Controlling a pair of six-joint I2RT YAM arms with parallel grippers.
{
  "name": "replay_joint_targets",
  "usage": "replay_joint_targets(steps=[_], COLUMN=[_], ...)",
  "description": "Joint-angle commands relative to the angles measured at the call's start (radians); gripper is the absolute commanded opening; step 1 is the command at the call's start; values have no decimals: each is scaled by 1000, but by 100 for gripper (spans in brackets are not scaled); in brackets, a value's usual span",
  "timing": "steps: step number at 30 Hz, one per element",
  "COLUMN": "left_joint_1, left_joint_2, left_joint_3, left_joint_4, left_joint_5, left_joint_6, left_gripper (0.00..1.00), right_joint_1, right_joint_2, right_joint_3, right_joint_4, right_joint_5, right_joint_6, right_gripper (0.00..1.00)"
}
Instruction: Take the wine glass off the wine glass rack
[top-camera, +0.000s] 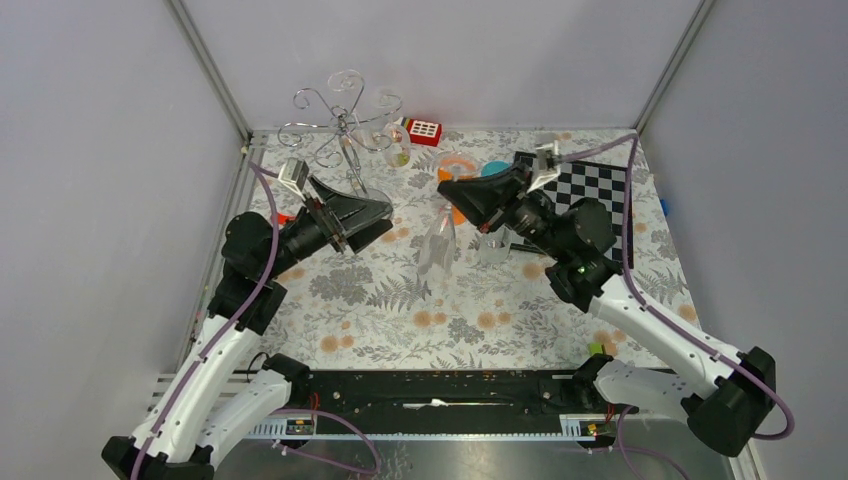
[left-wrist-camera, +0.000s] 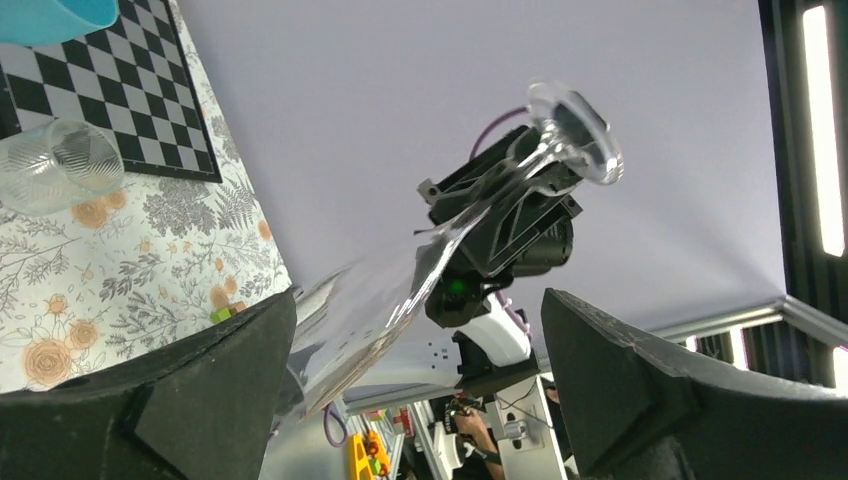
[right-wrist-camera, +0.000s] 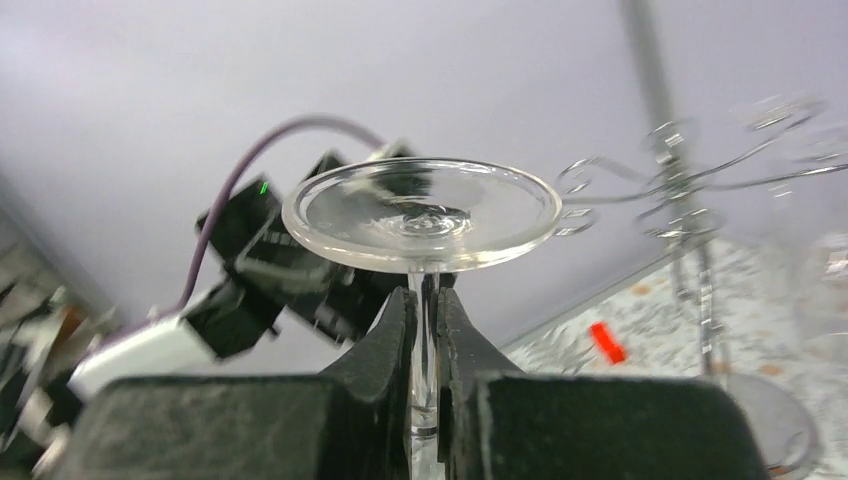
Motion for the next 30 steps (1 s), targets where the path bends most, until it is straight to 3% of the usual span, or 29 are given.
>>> replay_joint_targets(steps=[1,8,19,21,30], left_joint_1=[-2,-6,-62,-68,-100], left_joint_2=[0,15,42,58,107], left_joint_3=[-44,-134,-105,-112,-116], left_joint_4=[107,313,305,366,548], left_joint_5=[-47,-33,-114,-109,-135], left_joint_6=[-85,-326,-424,-455,-508], left_gripper=[99,99,96,90,48], right_joint_1=[5,7,6,5,5], right_joint_2=[-75,-60,48,52,60], right_joint_3=[-55,-90,-84,-96,-139], right_joint_4=[173,387,587,588,598], right_joint_5=[395,504,495,494,484], right_joint_6=[4,55,144,159,215], right_gripper=[0,0,0,0,0])
